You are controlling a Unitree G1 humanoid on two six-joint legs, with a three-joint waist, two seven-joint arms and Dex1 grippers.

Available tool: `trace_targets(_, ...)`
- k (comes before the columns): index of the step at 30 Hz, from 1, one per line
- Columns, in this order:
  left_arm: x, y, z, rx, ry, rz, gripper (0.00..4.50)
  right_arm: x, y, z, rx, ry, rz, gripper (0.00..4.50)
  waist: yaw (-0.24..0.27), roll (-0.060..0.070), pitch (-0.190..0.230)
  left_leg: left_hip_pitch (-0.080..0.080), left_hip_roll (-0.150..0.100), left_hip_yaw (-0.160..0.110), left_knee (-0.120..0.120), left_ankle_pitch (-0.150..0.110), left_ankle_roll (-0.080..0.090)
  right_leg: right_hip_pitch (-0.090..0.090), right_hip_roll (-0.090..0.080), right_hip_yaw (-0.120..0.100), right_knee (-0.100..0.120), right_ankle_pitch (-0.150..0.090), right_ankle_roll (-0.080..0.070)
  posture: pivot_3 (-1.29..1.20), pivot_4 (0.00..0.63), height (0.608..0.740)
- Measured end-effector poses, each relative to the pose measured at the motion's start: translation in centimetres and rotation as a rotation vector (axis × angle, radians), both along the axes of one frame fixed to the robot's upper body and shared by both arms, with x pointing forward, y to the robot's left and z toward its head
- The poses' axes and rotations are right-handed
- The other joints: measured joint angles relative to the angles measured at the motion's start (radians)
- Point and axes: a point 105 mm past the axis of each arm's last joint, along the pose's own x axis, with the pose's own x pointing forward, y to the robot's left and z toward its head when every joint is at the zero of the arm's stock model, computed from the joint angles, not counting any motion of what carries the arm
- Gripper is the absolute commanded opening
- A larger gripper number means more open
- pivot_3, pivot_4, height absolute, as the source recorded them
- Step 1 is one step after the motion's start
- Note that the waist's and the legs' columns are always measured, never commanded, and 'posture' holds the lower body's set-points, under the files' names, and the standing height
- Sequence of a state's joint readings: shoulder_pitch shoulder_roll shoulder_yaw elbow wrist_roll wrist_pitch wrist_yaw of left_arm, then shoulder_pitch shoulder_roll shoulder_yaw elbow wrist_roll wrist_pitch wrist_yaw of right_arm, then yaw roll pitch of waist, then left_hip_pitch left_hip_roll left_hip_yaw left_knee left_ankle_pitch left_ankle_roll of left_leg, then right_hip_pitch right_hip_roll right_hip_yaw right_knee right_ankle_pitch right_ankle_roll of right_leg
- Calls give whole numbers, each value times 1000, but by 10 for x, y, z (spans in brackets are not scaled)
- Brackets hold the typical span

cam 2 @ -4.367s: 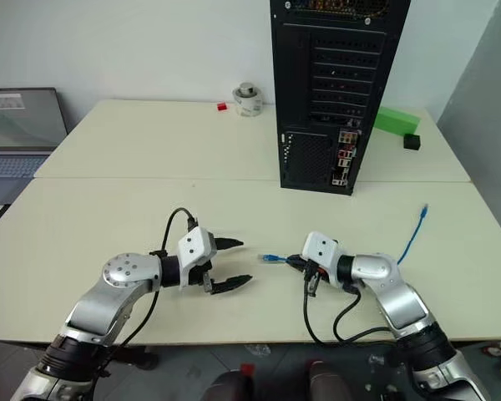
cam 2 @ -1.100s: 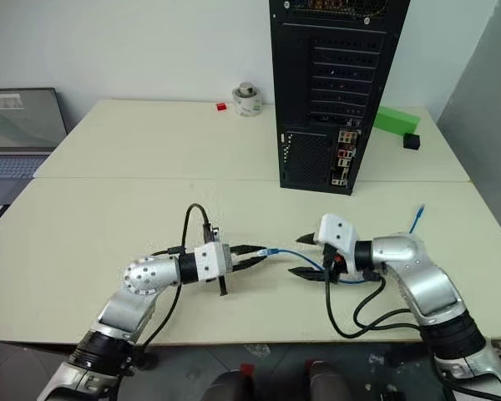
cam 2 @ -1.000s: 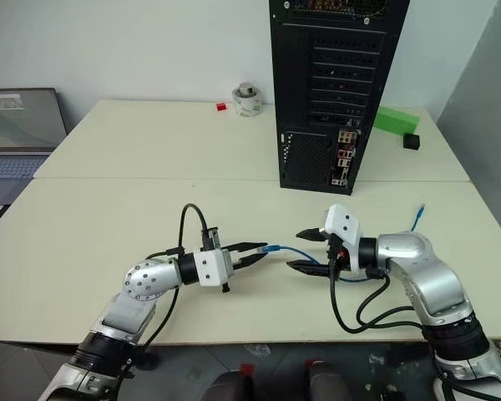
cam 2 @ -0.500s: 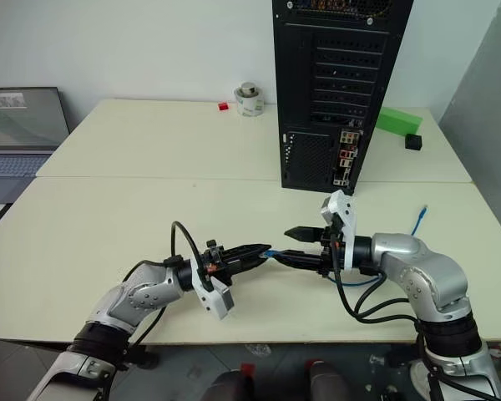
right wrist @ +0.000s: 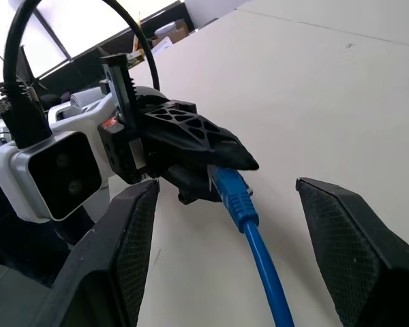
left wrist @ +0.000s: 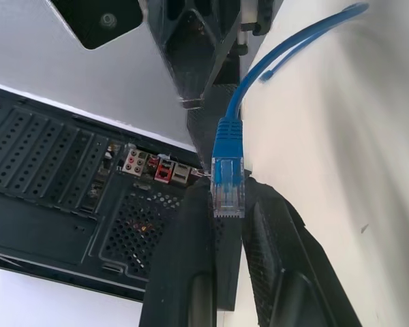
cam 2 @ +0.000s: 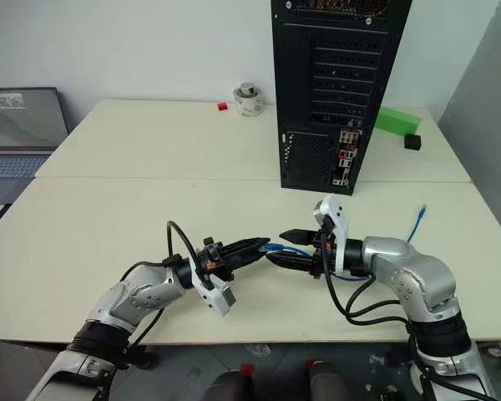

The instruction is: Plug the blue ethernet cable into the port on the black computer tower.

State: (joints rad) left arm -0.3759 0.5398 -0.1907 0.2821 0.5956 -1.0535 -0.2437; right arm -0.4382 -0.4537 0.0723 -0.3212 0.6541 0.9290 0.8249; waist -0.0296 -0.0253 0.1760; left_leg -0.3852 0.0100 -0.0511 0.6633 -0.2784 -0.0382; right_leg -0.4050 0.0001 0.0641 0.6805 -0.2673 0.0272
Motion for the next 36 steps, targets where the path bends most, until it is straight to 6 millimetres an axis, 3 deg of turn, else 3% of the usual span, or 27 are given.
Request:
trace_targets(4,1,0,1,-6,-7,5,281,1,0,-2,4,16,-1,2924,0,0,0,0,0,0,0,0,0,0,0,0,0,0,0,0,150,740)
trace_targets(16,1,0,2,-17,-16,13,281,2,4,-4,15,50,8,188,0,0,0,0,0,0,0,0,0,0,0,0,0,0,0,0,150,740)
trace_targets(18,2,1,2,-15,-14,19,279,2,4,-4,20,62,10,12,0,0,0,0,0,0,0,0,0,0,0,0,0,0,0,0,150,740)
trace_targets(29,0,2,1,-8,-20,24,278,3,5,-5,26,125,29,11,0,0,0,0,0,0,0,0,0,0,0,0,0,0,0,0,150,740)
trace_targets(31,0,1,0,-10,-12,20,978,3,4,-6,25,131,33,11,0,0,0,0,0,0,0,0,0,0,0,0,0,0,0,0,150,740)
trace_targets(36,0,-2,-5,-38,90,15,1784,4,2,-5,16,130,30,9,-1,0,0,0,0,0,0,0,0,0,0,0,0,0,0,0,150,740)
